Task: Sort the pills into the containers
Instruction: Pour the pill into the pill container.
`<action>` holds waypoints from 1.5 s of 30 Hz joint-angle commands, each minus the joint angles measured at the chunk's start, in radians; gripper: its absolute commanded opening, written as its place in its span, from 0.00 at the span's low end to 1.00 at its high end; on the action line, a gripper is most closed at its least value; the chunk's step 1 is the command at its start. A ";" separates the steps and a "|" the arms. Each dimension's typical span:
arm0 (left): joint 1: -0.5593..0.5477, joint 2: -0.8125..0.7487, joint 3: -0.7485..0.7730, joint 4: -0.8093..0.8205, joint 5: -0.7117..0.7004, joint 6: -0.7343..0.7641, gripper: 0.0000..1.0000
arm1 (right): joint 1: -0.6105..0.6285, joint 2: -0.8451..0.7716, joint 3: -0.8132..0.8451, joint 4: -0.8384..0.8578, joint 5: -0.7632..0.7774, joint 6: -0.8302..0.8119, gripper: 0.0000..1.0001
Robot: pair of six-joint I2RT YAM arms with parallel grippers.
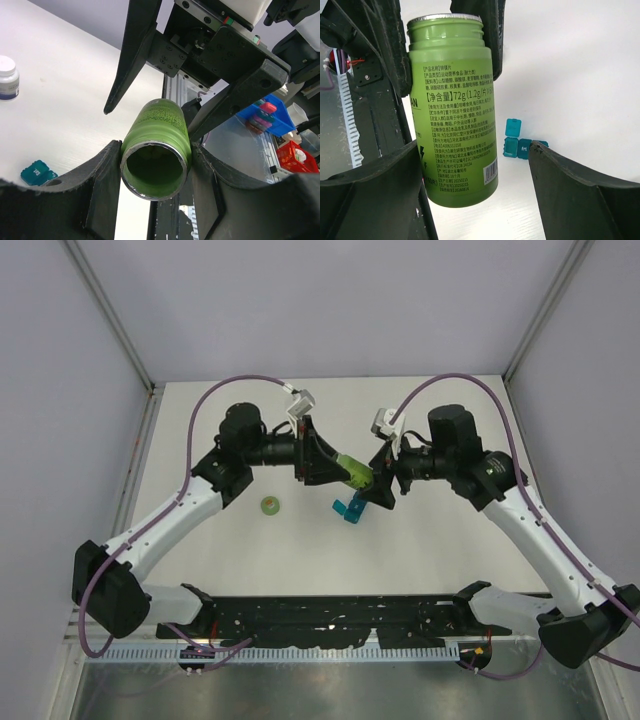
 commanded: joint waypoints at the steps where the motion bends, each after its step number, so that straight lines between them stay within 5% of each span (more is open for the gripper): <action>1: 0.002 -0.045 -0.015 0.084 0.052 -0.035 0.00 | -0.008 -0.030 0.049 0.063 -0.015 0.017 0.85; 21: 0.008 -0.058 -0.051 0.132 0.064 -0.069 0.00 | -0.018 -0.025 0.045 0.065 -0.017 0.022 0.80; 25: 0.010 -0.065 -0.061 0.135 0.063 -0.066 0.00 | -0.020 -0.022 0.050 0.062 -0.020 0.020 0.70; 32: 0.011 -0.057 -0.063 0.111 0.060 -0.039 0.01 | -0.020 -0.019 0.055 0.045 -0.032 0.007 0.26; 37: 0.011 -0.037 -0.026 0.075 0.056 -0.022 0.33 | -0.018 -0.027 0.035 0.039 -0.040 -0.009 0.06; 41: 0.011 -0.032 0.001 0.017 0.052 0.023 0.69 | -0.020 -0.042 0.000 0.034 -0.040 -0.026 0.06; 45: 0.028 -0.042 0.023 -0.041 0.049 0.080 0.93 | -0.031 -0.065 -0.054 0.042 -0.054 -0.039 0.05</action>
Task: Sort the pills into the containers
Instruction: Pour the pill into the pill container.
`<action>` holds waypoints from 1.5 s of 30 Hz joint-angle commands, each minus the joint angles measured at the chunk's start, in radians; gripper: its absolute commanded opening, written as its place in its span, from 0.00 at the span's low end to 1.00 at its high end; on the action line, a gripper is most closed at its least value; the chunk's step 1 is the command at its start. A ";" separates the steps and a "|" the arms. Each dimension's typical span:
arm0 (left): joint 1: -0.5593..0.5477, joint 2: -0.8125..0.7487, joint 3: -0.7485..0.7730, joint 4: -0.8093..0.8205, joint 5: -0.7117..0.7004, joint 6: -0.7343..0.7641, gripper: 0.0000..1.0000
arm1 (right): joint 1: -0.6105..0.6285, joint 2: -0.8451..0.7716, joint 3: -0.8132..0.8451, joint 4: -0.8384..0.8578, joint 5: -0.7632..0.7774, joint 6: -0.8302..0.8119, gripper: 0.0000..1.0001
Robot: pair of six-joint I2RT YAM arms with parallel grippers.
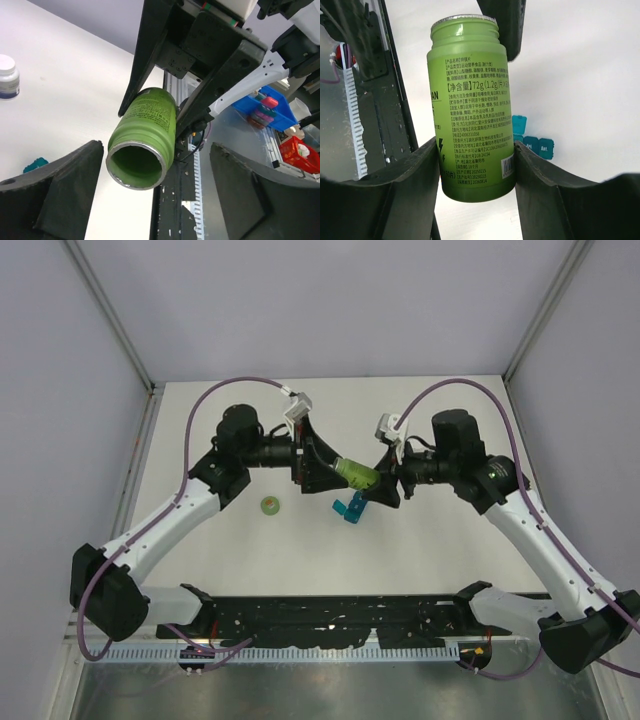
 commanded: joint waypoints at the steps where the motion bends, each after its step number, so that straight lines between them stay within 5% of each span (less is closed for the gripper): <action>1: 0.017 -0.023 0.061 -0.074 0.030 0.084 0.97 | -0.017 -0.053 -0.053 0.045 -0.003 -0.030 0.06; 14: 0.137 -0.060 0.144 -0.465 -0.013 0.455 1.00 | -0.098 -0.099 -0.313 0.114 -0.027 -0.203 0.06; 29: 0.200 -0.105 0.039 -0.436 -0.067 0.517 0.99 | -0.180 -0.028 -0.548 0.284 -0.031 -0.352 0.06; 45: 0.200 -0.177 0.013 -0.433 -0.108 0.495 0.99 | -0.189 0.156 -0.487 0.272 0.054 -0.367 0.06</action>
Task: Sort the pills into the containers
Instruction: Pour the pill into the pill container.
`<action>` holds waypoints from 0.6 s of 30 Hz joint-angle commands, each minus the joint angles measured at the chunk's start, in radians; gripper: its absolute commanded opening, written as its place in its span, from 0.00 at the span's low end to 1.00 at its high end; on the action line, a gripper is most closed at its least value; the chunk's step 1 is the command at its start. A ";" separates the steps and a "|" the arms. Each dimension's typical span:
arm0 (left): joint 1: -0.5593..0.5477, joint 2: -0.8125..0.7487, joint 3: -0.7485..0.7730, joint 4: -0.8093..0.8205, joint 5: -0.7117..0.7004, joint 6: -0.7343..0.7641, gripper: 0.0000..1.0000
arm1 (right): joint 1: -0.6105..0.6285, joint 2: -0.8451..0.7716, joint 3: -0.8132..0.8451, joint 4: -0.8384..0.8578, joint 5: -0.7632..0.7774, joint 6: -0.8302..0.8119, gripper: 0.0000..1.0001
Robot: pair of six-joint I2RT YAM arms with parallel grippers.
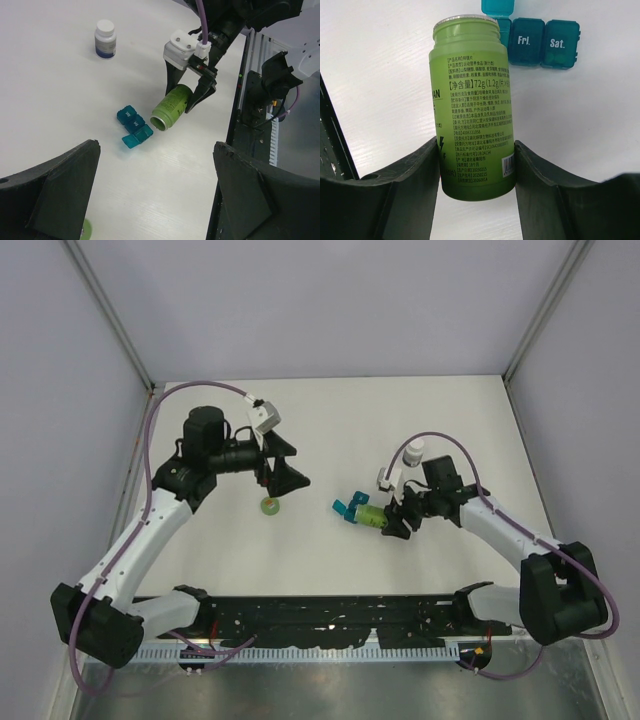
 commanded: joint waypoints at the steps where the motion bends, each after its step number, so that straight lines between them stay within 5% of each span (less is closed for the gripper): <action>1: 0.004 -0.037 -0.001 0.017 -0.038 -0.001 0.99 | -0.004 0.046 0.071 0.003 0.031 -0.025 0.06; 18: 0.004 -0.043 0.007 0.027 -0.056 -0.063 0.99 | -0.002 0.143 0.223 -0.178 0.092 -0.048 0.06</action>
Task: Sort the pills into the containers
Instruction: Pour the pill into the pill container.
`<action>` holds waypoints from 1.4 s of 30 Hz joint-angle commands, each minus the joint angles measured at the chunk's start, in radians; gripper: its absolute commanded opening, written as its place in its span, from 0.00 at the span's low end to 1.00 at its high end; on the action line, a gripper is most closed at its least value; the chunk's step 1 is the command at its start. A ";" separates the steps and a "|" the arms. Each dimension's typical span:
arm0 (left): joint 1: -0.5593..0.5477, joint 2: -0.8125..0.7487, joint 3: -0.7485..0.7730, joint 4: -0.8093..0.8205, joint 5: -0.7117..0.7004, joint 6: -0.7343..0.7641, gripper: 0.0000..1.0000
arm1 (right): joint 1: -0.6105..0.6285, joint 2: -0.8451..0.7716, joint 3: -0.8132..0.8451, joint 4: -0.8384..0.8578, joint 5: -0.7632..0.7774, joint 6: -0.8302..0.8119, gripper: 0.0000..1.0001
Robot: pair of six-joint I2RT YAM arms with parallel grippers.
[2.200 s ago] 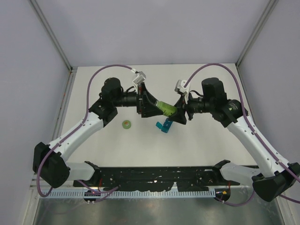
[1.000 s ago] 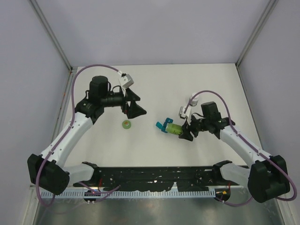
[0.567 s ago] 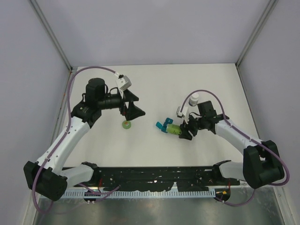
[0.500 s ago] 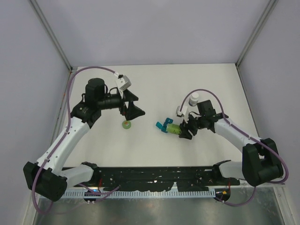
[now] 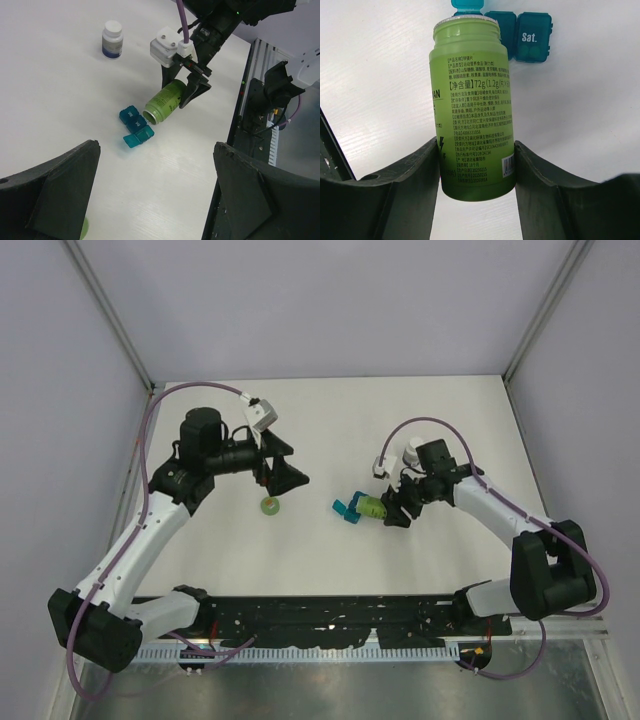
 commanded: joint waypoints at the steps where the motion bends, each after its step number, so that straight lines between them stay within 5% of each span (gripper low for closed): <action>1: 0.004 -0.017 0.013 0.027 -0.007 -0.020 0.99 | -0.002 0.008 0.060 -0.043 0.001 -0.023 0.06; 42: 0.004 0.005 0.011 0.030 -0.070 -0.050 0.99 | 0.129 0.094 0.180 -0.151 0.156 0.042 0.06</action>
